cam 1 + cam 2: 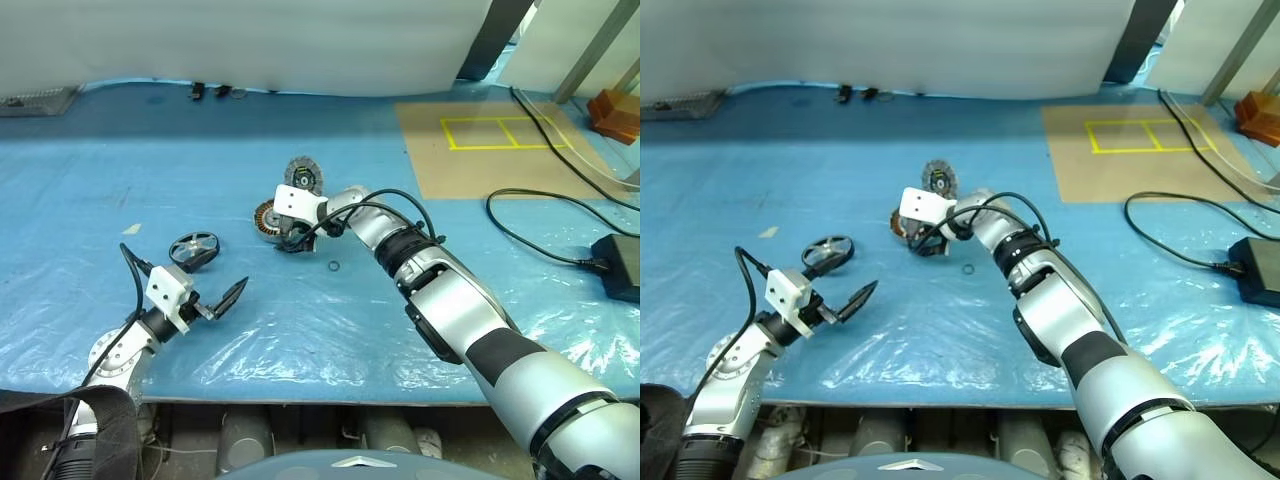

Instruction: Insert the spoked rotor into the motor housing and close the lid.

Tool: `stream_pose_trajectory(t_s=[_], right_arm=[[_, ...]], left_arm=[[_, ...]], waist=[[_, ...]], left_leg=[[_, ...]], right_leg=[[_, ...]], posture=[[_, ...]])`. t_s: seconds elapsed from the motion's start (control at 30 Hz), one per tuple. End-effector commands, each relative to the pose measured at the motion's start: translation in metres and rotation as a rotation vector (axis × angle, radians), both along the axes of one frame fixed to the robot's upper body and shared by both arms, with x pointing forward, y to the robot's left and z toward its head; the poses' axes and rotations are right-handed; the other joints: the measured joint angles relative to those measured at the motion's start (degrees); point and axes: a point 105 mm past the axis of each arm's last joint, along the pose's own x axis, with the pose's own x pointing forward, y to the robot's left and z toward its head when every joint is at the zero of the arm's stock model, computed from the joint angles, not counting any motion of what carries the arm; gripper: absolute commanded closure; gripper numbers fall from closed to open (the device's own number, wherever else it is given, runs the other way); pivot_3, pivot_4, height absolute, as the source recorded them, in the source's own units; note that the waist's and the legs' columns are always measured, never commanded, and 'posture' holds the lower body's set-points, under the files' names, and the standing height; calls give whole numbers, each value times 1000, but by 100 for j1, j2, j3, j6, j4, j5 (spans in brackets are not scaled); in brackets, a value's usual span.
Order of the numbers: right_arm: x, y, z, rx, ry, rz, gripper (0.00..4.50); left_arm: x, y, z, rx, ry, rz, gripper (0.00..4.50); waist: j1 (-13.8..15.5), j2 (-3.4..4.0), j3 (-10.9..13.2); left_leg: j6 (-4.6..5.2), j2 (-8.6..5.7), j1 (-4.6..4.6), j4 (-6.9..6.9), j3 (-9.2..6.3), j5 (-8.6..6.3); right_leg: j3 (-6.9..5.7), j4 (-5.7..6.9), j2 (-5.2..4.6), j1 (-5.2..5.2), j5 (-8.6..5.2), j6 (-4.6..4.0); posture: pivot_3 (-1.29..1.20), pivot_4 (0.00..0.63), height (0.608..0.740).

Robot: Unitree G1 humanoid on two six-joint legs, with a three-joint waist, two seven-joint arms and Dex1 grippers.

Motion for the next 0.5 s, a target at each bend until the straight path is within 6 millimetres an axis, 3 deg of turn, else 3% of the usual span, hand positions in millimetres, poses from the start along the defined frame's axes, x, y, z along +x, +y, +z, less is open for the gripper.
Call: stream_pose_trajectory(t_s=[0.03, 0.2, 0.5], right_arm=[[-6, 15, 11, 29, -106, 97, 4], [-6, 13, 5, 13, -130, 104, 4], [-11, 2, -18, -60, 33, 60, 4]], left_arm=[[4, -2, 13, 6, -46, -6, 0], [9, -5, 12, 4, -45, -20, 0], [10, -4, 10, 4, -45, -17, 0]], waist=[[-1, 0, 0], [-1, 0, 0], [4, 1, -1]], left_leg=[[0, 0, -1, 0, 0, 0], [0, 0, -4, -1, 2, 0], [21, 0, 3, 3, 2, -12]], right_leg=[[0, -1, 0, 0, 0, 0], [0, -2, 0, -3, -1, -1], [0, 4, -1, 3, 0, -2]], posture=[[0, 150, 740], [0, 150, 740], [0, 150, 740]])
